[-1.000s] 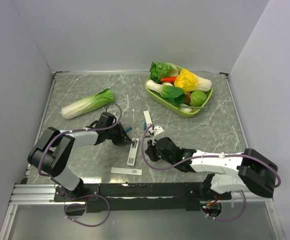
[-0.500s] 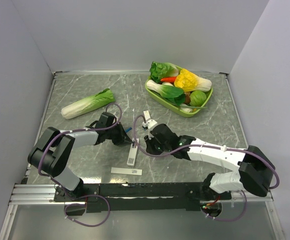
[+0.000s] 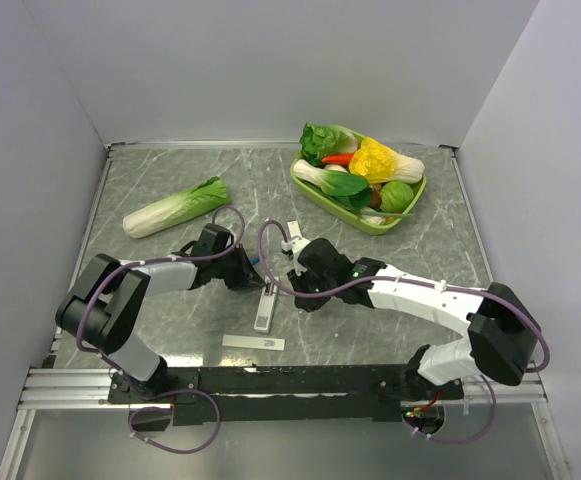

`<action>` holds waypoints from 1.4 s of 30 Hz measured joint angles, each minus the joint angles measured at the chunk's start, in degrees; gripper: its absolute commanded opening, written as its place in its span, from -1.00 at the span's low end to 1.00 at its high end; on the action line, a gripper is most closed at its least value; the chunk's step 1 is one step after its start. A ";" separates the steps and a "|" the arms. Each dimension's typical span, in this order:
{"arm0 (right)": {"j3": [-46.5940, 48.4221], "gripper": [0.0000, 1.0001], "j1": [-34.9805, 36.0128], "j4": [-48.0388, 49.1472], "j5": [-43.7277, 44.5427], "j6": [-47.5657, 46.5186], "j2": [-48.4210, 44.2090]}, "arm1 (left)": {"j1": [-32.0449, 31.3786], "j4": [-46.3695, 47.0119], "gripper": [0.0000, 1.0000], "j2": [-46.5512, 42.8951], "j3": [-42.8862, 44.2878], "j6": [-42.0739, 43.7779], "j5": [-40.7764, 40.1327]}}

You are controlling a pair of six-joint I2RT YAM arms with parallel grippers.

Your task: Unload the batteries from the remote control

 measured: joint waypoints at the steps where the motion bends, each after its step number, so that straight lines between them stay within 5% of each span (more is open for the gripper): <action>1: 0.26 -1.00 -0.24 -0.39 -0.11 0.02 0.33 | 0.00 0.00 -0.94 0.00 0.02 0.09 0.00; 42: 8.48 -1.00 -2.32 -8.50 -5.33 2.86 11.23 | -0.09 0.52 -0.96 -0.04 -0.04 0.07 0.24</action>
